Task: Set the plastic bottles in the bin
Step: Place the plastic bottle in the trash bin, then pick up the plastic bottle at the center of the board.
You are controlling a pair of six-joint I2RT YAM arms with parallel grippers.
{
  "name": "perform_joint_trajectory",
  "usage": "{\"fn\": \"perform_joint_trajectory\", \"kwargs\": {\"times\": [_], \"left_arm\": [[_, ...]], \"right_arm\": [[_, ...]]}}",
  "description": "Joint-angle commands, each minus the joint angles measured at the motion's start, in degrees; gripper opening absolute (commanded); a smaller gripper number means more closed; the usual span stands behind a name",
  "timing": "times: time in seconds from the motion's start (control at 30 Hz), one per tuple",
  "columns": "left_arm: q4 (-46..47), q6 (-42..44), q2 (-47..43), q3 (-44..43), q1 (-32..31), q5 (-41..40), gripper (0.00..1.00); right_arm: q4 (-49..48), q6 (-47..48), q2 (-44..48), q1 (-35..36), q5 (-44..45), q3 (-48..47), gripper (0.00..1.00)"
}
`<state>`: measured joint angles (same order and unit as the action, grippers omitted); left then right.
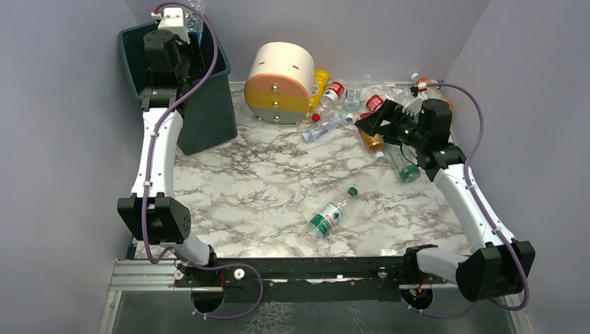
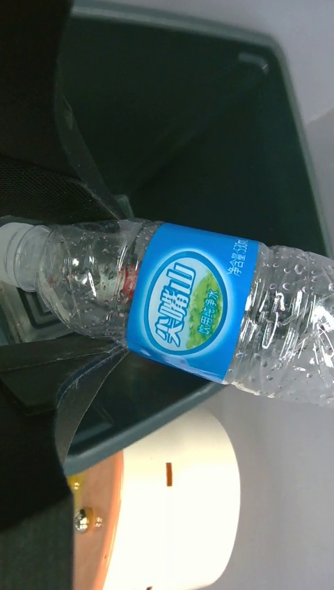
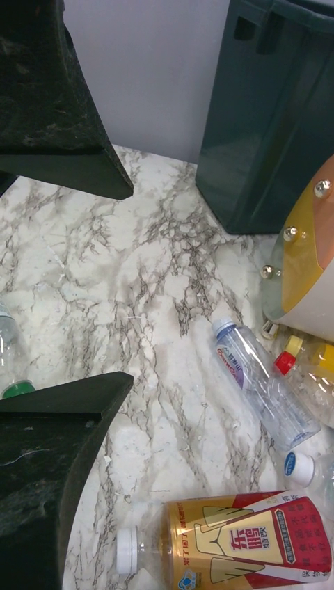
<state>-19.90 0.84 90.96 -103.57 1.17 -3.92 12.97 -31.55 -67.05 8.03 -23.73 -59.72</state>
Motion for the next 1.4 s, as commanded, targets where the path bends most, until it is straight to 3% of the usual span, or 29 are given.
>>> {"fn": "perform_joint_trajectory", "kwargs": {"times": [0.0,0.57,0.87,0.93,1.37], "left_arm": [[3.2,-3.3,-1.0,3.6,3.2,1.0,0.57],[1.8,-7.6,-1.9,4.3,4.6,5.0,0.83],[-0.9,-10.7,-7.6,7.4,4.0,15.3,0.91],[-1.7,-10.8,-9.0,8.7,3.0,16.8,0.99],[-6.9,-8.5,-14.4,15.8,-12.0,19.2,0.99]], "right_arm": [[-1.6,-0.5,-0.4,0.0,-1.7,-0.9,0.98],[-2.8,-1.1,-1.3,-0.1,-2.3,0.4,0.98],[-2.9,-1.2,-1.4,0.0,-2.3,0.3,0.98],[-2.9,-1.1,-1.2,0.0,-2.4,0.3,0.98],[-1.4,-0.9,0.0,-0.1,-2.0,-0.6,1.00]]}}
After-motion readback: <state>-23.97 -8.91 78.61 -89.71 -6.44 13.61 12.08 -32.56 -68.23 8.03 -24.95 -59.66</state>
